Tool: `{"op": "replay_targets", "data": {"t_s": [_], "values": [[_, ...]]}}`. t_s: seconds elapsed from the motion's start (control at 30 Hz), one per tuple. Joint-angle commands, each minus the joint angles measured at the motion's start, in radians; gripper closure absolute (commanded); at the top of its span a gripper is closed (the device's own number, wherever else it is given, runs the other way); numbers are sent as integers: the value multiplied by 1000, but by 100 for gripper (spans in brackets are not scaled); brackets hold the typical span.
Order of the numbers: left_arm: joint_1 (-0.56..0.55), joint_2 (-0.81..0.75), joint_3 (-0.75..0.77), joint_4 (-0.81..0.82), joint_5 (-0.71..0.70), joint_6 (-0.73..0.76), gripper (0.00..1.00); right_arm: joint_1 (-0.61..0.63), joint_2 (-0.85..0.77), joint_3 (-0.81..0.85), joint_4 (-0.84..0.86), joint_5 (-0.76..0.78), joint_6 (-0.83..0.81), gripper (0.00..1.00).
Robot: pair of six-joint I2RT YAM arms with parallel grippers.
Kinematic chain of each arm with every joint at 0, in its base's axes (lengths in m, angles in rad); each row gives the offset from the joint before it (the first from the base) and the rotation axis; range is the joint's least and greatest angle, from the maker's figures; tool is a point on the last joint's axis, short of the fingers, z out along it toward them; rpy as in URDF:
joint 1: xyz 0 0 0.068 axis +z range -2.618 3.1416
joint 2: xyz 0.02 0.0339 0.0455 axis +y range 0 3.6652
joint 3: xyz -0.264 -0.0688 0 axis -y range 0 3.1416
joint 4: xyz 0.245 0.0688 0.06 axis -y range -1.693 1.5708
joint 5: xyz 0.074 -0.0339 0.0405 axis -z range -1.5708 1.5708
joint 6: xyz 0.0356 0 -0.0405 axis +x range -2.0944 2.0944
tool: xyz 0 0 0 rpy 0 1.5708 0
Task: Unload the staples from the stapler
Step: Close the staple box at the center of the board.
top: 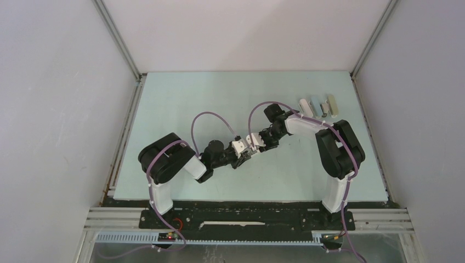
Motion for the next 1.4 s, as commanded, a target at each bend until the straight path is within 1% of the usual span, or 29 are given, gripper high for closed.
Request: {"op": "replay_targets", "data": {"t_s": [0.0,1.37], "values": [[-2,-5,-16,31,22,25,70,8,27,-1,17,15,8,59],[-9,-7,-16,2,29,42,71,-25,42,37,-5,-5,28,60]]}}
